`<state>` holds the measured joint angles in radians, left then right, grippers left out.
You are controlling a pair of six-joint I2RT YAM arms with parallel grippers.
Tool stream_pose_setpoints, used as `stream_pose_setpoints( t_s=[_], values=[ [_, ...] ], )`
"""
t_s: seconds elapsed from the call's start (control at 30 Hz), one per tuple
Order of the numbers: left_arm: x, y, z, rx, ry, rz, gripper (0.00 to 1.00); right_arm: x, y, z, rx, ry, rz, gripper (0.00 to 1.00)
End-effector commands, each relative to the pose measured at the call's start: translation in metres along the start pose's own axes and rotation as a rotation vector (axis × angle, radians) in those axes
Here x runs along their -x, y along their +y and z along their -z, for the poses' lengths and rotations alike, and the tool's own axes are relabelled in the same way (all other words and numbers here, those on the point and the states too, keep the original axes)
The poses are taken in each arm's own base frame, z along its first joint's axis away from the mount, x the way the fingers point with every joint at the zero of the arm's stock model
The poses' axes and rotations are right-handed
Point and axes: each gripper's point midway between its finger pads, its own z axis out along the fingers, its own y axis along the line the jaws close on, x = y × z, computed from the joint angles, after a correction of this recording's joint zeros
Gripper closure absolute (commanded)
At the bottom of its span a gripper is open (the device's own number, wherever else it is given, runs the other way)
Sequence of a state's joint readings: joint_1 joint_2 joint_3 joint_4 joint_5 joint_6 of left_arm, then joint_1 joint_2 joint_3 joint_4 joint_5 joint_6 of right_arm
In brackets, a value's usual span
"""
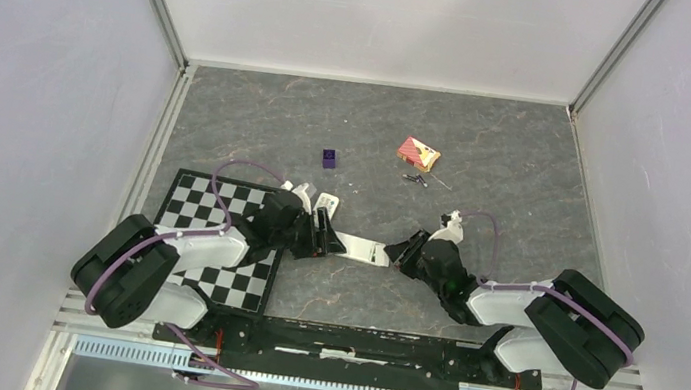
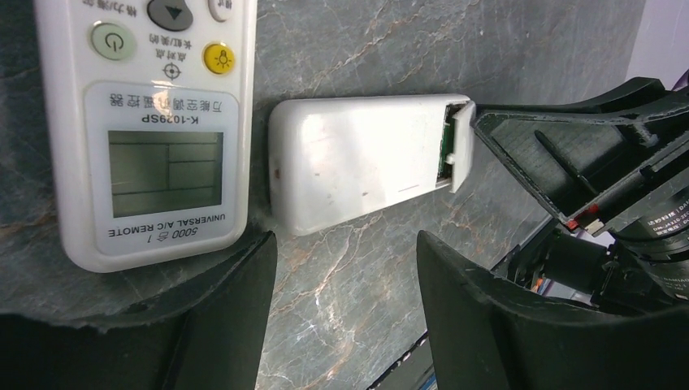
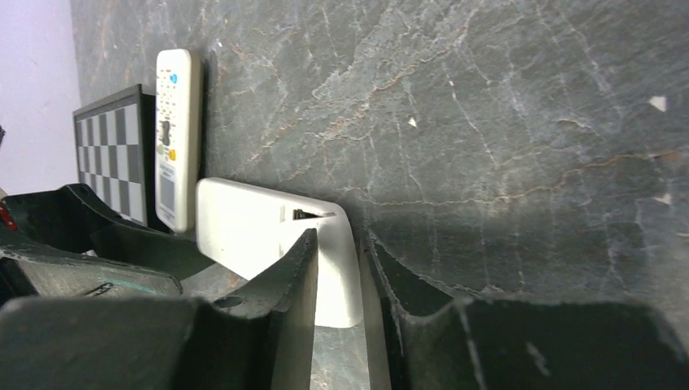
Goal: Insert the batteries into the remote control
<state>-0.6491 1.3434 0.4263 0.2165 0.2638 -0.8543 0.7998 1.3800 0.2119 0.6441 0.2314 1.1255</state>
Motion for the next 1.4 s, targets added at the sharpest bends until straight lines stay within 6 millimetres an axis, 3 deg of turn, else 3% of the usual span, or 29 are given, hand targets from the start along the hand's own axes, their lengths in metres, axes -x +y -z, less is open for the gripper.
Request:
stream_pose_setpoints(
  t_s=[0.0,0.17,0.53,0.73,1.17,1.37],
  values=[
    [0.005,-0.007,-0.002,-0.026,-0.003,-0.018,0.30,0.000,-0.017,0.003,-0.056,-0.026,0.008,0.65],
    [0.004,-0.002,0.000,0.000,-0.005,-0.022,0.30,-0.001,-0.024,0.007,-0.060,-0.026,0.025,0.50],
    [0.009,0.005,0.003,0.046,-0.024,-0.052,0.26,-0.017,-0.030,0.016,-0.045,0.065,0.084,0.34],
    [0.011,0.007,0.003,0.068,-0.025,-0.068,0.26,-0.028,-0.040,0.016,-0.101,0.149,0.137,0.38],
    [0.015,0.013,0.001,0.108,-0.031,-0.093,0.24,-0.031,-0.050,0.025,-0.166,0.197,0.181,0.39],
    [0.016,0.015,0.000,0.118,-0.032,-0.096,0.24,-0.029,-0.049,0.028,-0.156,0.188,0.182,0.55]
  ],
)
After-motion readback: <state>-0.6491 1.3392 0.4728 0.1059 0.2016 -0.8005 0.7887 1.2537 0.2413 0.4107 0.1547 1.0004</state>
